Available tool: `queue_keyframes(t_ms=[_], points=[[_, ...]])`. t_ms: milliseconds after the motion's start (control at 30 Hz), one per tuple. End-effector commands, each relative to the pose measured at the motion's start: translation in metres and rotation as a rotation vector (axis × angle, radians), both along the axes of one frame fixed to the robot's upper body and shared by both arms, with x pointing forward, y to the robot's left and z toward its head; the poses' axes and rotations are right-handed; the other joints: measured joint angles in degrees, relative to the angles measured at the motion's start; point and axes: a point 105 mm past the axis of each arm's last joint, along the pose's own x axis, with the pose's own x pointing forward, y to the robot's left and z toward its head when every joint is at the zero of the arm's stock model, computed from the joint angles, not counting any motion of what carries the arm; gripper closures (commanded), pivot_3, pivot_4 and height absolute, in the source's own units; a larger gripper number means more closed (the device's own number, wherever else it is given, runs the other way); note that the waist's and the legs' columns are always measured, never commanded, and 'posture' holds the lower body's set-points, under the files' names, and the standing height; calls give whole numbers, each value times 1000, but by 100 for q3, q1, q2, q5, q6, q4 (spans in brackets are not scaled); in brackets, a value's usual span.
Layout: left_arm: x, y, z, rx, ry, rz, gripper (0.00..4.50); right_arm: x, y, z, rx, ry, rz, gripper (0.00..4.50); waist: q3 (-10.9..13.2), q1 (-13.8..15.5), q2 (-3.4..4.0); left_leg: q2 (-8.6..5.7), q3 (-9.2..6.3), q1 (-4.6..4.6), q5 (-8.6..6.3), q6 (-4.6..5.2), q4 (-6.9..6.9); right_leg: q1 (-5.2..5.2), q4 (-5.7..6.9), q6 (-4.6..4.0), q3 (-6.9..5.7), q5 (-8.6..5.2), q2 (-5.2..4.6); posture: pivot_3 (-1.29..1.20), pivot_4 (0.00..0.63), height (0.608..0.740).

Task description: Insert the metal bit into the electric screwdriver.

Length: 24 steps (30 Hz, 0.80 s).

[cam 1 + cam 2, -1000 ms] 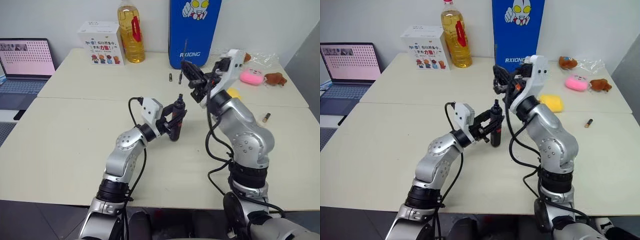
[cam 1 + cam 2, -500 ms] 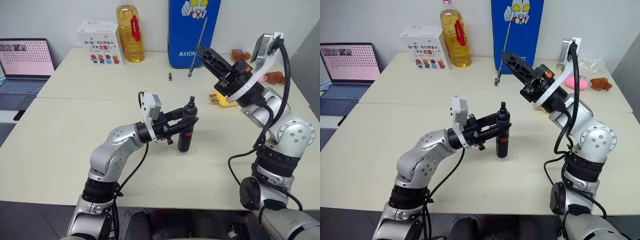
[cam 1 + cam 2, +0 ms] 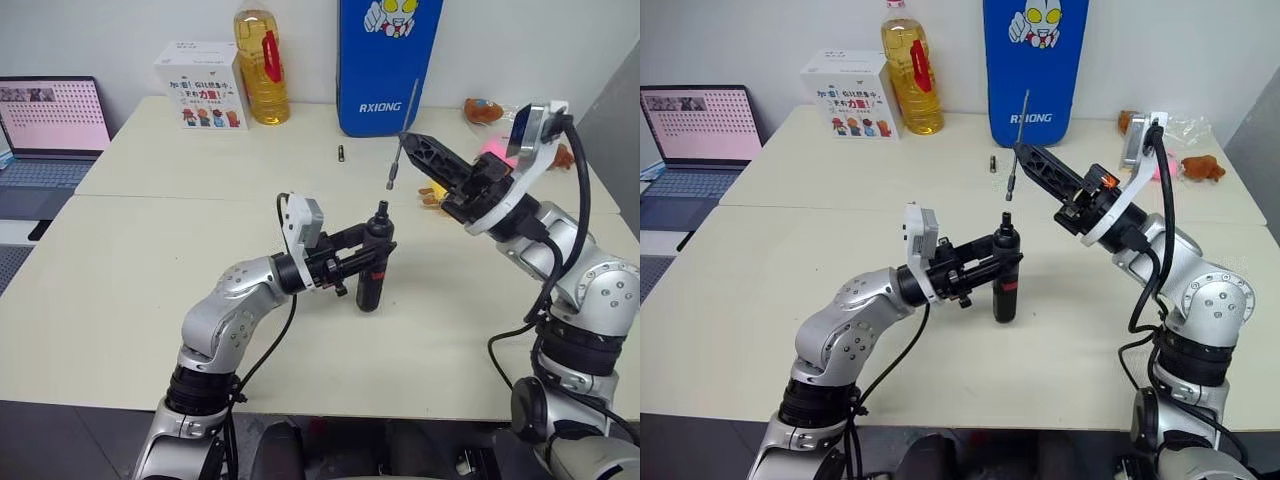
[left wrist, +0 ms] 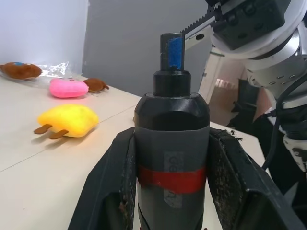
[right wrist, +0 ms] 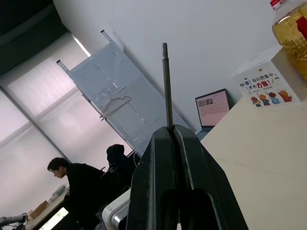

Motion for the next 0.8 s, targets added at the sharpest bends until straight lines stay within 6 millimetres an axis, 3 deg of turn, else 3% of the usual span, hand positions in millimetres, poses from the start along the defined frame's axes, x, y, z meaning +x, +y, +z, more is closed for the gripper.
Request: queue_keyframes(t_ms=[33, 367, 800], points=[[-11, -3, 24, -41, -73, -51, 2828, -9, 0, 12, 20, -56, 11, 4472, 0, 0, 0, 0, 0, 0, 0, 0, 0, 0, 0, 0, 0, 0, 0, 0, 150, 740], [-26, -3, 31, -70, -4, -157, 2828, -10, 0, 12, 14, -60, 14, 4472, 1, -1, -1, 0, 0, 0, 0, 0, 0, 0, -1, 0, 0, 0, 0, 0, 150, 740], [-29, 6, 34, -141, 125, -199, 2828, -16, -4, 15, 17, -68, 34, 4472, 1, 1, -1, 0, -1, 1, 0, 0, 0, 0, -1, 0, 2, 0, 0, 0, 150, 740]])
